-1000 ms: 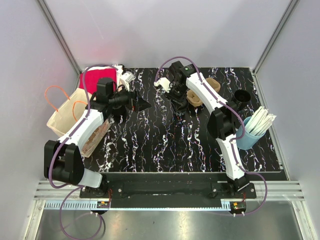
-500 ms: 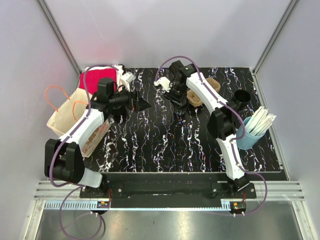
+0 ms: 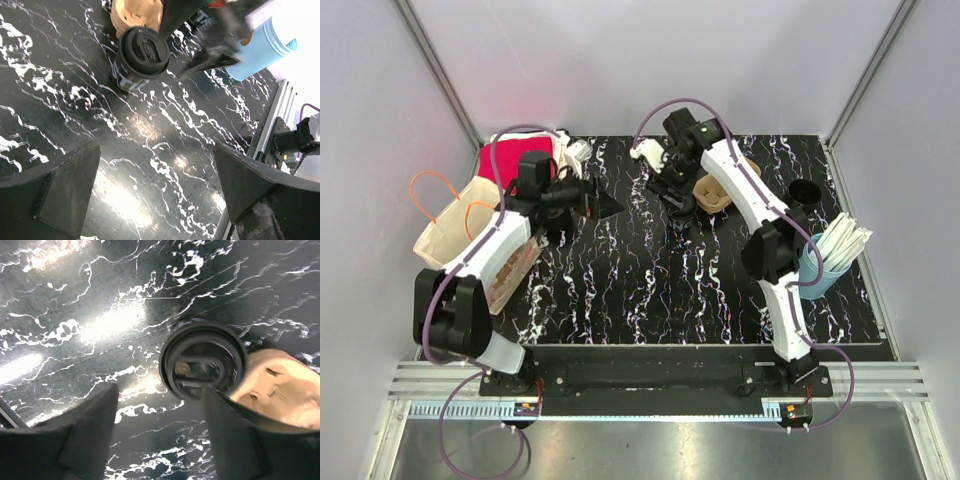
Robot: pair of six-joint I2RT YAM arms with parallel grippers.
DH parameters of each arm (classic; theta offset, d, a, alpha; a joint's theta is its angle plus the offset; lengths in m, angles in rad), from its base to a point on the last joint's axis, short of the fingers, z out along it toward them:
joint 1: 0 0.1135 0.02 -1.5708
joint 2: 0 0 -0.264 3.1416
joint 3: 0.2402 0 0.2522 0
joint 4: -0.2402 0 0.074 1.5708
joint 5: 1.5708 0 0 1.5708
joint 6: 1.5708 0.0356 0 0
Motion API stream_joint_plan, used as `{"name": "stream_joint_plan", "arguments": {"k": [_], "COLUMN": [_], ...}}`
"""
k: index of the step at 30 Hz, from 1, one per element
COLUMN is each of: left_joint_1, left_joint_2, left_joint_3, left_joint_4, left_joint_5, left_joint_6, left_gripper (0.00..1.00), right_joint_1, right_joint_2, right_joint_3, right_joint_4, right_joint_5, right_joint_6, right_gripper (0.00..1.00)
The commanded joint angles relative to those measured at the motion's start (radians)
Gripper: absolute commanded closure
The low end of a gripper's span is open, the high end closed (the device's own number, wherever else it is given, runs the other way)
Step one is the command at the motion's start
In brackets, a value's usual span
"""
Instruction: Pack the takeout coffee
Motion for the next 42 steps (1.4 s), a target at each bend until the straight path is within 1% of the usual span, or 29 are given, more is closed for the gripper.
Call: {"name": "stream_joint_plan", "arguments": {"k": [1, 2, 3, 4, 5, 6, 7, 9, 10, 13, 16, 19, 23, 27, 30, 34, 42], "left_joint_1": [-0.028, -0.037, -0.053, -0.062, -0.074, -0.079, -0.085, -0.103, -0.109, -0.145, -0.171, -0.177, -0.18, -0.188, -0.191, -0.195, -0.195], "left_joint_2": [0.071, 0.107, 0.127, 0.168, 0.196, 0.222, 0.281, 0.344, 0.408, 0.513, 0.599, 0.685, 0.78, 0.854, 0.9, 0.934, 0.94], "left_joint_3": [0.154, 0.181, 0.205, 0.254, 0.279, 0.303, 0.355, 0.417, 0.476, 0.587, 0.675, 0.757, 0.859, 0.958, 0.997, 1.005, 0.986], "left_joint_4": [-0.053, -0.072, -0.101, -0.11, -0.116, -0.123, -0.123, -0.129, -0.129, -0.138, -0.149, -0.156, -0.182, -0.231, -0.254, -0.262, -0.251], "left_joint_5": [0.028, 0.024, 0.01, 0.006, 0.002, 0.002, 0.004, 0.007, 0.012, 0.01, -0.028, -0.031, -0.022, -0.022, -0.015, -0.002, 0.048], "left_joint_6": [0.048, 0.063, 0.08, 0.083, 0.076, 0.065, 0.054, 0.016, 0.002, -0.032, -0.043, -0.072, -0.102, -0.095, -0.095, -0.089, -0.105], "left_gripper": [0.01, 0.01, 0.01, 0.01, 0.01, 0.01, 0.01, 0.01, 0.01, 0.01, 0.01, 0.01, 0.01, 0.01, 0.01, 0.01, 0.01], "right_joint_1": [-0.024, -0.034, -0.053, -0.065, -0.079, -0.103, -0.115, -0.138, -0.16, -0.2, -0.238, -0.269, -0.303, -0.31, -0.312, -0.313, -0.317], "right_joint_2": [-0.173, -0.199, -0.259, -0.293, -0.329, -0.401, -0.437, -0.516, -0.538, -0.586, -0.609, -0.611, -0.58, -0.545, -0.534, -0.532, -0.528], "right_joint_3": [0.03, -0.028, -0.071, -0.172, -0.231, -0.294, -0.413, -0.509, -0.577, -0.665, -0.719, -0.745, -0.744, -0.745, -0.758, -0.768, -0.8], "right_joint_4": [-0.026, -0.007, 0.048, 0.083, 0.128, 0.23, 0.279, 0.391, 0.416, 0.479, 0.541, 0.607, 0.643, 0.673, 0.686, 0.691, 0.71], "right_joint_5": [0.025, 0.021, 0.018, 0.004, 0.004, 0.005, 0.011, 0.014, 0.002, -0.034, -0.079, -0.142, -0.208, -0.232, -0.254, -0.272, -0.3], "right_joint_6": [0.084, 0.101, 0.132, 0.144, 0.161, 0.198, 0.213, 0.239, 0.242, 0.264, 0.302, 0.354, 0.403, 0.419, 0.43, 0.431, 0.446], "right_gripper": [0.2, 0.13, 0.0, 0.0, 0.0, 0.0, 0.0, 0.0, 0.0, 0.0, 0.0, 0.02, 0.07, 0.09, 0.1, 0.1, 0.14]}}
